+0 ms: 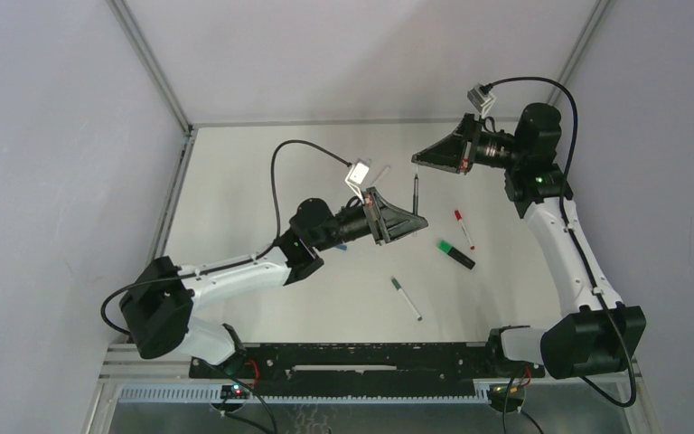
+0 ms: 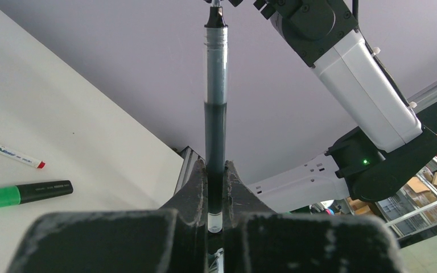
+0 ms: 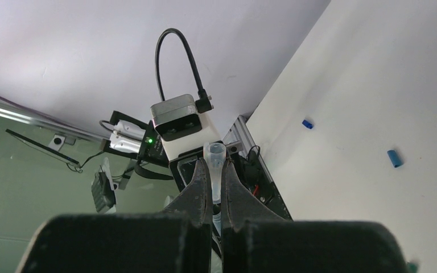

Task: Insert the pens into the pen caps
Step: Insert the pen cap onto the pen.

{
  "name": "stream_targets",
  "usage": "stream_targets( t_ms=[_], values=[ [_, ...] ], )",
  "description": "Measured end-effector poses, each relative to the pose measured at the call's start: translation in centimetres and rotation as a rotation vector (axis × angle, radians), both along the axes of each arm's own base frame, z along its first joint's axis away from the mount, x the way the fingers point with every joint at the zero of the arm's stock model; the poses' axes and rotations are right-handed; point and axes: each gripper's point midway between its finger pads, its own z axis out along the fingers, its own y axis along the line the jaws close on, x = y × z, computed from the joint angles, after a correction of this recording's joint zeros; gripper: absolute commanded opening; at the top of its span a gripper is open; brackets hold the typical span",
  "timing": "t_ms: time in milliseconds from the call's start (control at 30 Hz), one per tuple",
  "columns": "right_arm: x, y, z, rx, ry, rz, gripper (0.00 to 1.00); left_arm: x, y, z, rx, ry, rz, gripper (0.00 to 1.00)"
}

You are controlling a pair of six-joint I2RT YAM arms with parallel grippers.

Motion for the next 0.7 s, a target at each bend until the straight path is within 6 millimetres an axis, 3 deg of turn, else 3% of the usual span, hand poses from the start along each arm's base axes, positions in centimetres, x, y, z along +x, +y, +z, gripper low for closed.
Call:
stream_targets(
  t_ms=[267,700],
  values=[
    [0.0,0.0,1.1,0.004,-0.032,0.0,0.0,0.0,0.0,0.1,-0.002,-0.001,0.0,0.0],
    [0.0,0.0,0.4,-0.013,-0.013,0.001,0.0,0.0,0.0,0.1,-0.002,-0.002,0.0,0.0]
  ],
)
